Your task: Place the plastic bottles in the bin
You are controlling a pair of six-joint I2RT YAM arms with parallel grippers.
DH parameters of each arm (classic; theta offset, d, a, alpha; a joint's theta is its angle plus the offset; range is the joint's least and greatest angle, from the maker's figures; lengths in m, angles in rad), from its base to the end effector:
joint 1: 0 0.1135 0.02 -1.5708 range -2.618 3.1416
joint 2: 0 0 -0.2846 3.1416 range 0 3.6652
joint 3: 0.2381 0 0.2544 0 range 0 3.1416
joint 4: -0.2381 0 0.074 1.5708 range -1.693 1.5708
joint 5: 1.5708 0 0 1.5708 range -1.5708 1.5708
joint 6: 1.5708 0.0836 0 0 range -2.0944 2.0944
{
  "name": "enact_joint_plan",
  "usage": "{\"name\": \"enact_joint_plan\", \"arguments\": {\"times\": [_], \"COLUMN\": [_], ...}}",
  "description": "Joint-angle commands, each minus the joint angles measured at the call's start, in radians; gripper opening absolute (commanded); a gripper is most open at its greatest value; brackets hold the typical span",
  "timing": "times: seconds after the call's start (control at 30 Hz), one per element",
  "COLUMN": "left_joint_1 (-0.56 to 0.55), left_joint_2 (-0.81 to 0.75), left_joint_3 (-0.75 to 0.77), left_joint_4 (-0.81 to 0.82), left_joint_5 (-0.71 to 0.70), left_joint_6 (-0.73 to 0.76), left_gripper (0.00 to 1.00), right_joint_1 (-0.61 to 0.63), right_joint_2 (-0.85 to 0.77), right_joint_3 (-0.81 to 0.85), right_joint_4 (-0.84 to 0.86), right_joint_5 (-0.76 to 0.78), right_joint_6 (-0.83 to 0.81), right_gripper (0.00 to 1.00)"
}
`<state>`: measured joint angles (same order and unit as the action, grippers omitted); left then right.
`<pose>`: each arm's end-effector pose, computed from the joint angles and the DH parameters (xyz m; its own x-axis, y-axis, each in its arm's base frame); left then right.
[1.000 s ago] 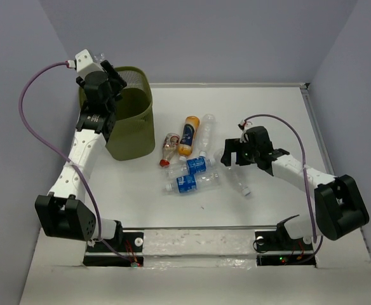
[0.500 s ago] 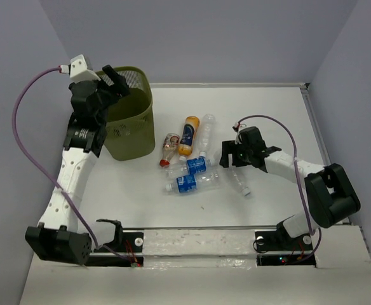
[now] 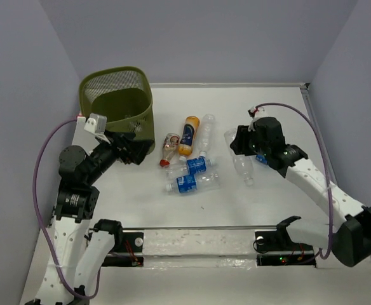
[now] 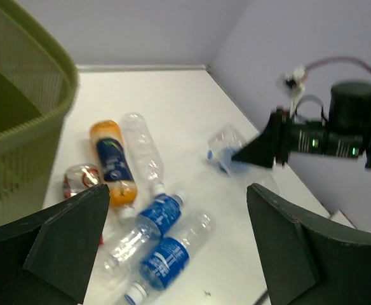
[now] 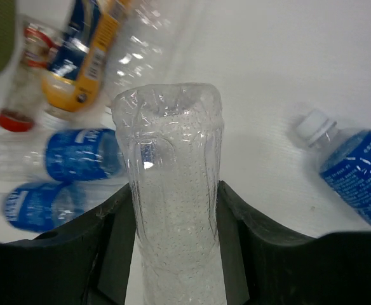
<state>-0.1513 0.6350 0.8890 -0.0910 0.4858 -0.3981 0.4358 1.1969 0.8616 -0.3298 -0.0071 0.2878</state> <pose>0.1533 -0.0629 0.4265 -0.0804 -0.3345 -0.9390 0.6049 0.7323 -0.3127 0.2656 0.1243 0.2565 -0.6577 0.0068 -0.7532 -0.2508 0.9409 0.2275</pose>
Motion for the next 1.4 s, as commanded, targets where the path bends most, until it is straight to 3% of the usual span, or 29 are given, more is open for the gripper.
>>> {"name": "enact_joint_plan", "arguments": {"times": [0.0, 0.13, 0.23, 0.5, 0.77, 0.87, 1.0, 1.03, 1.07, 1.17, 1.2, 1.3, 1.37], "left_joint_1": [-0.028, -0.094, -0.122, -0.171, -0.212, -0.225, -0.231, -0.231, -0.231, -0.234, -0.237, -0.258, -0.281], "left_joint_2": [-0.122, -0.155, -0.182, -0.254, -0.236, -0.230, -0.222, -0.219, -0.216, -0.198, -0.189, -0.129, -0.097], "left_joint_3": [-0.068, -0.146, -0.225, -0.471, -0.496, -0.496, -0.490, -0.487, -0.484, -0.470, -0.460, -0.432, -0.415], "left_joint_4": [0.034, -0.015, -0.044, -0.049, -0.055, -0.053, -0.055, -0.053, -0.052, -0.052, -0.050, -0.041, -0.035], "left_joint_5": [0.278, 0.251, 0.202, 0.185, 0.135, 0.129, 0.122, 0.116, 0.111, 0.096, 0.085, 0.051, 0.028], "left_joint_6": [-0.030, -0.054, -0.087, -0.291, -0.317, -0.315, -0.308, -0.305, -0.301, -0.286, -0.277, -0.254, -0.237], "left_gripper": [0.99, 0.99, 0.99, 0.99, 0.99, 0.99, 0.99, 0.99, 0.99, 0.99, 0.99, 0.99, 0.99], "right_joint_1": [0.061, 0.220, 0.305, 0.336, 0.359, 0.370, 0.393, 0.402, 0.414, 0.440, 0.440, 0.451, 0.451], "right_joint_2": [-0.088, 0.028, 0.206, 0.720, 1.136, 1.201, 1.210, 1.202, 1.195, 1.135, 1.114, 0.960, 0.766], "right_joint_3": [0.203, 0.489, 0.759, 1.336, 1.757, 1.791, 1.713, 1.697, 1.667, 1.636, 1.633, 1.515, 1.278], "right_joint_4": [-0.023, 0.031, 0.101, 0.501, 0.787, 0.864, 0.871, 0.856, 0.844, 0.786, 0.753, 0.637, 0.629], "right_joint_5": [-0.050, -0.013, 0.002, -0.047, 0.001, 0.059, 0.050, 0.044, 0.033, 0.015, -0.019, -0.036, -0.040], "right_joint_6": [0.037, 0.013, -0.019, 0.043, 0.080, 0.080, 0.059, 0.048, 0.021, -0.024, -0.053, -0.065, -0.072], "right_gripper": [0.36, 0.36, 0.37, 0.35, 0.31, 0.30, 0.33, 0.39, 0.61, 0.95, 1.00, 1.00, 1.00]}}
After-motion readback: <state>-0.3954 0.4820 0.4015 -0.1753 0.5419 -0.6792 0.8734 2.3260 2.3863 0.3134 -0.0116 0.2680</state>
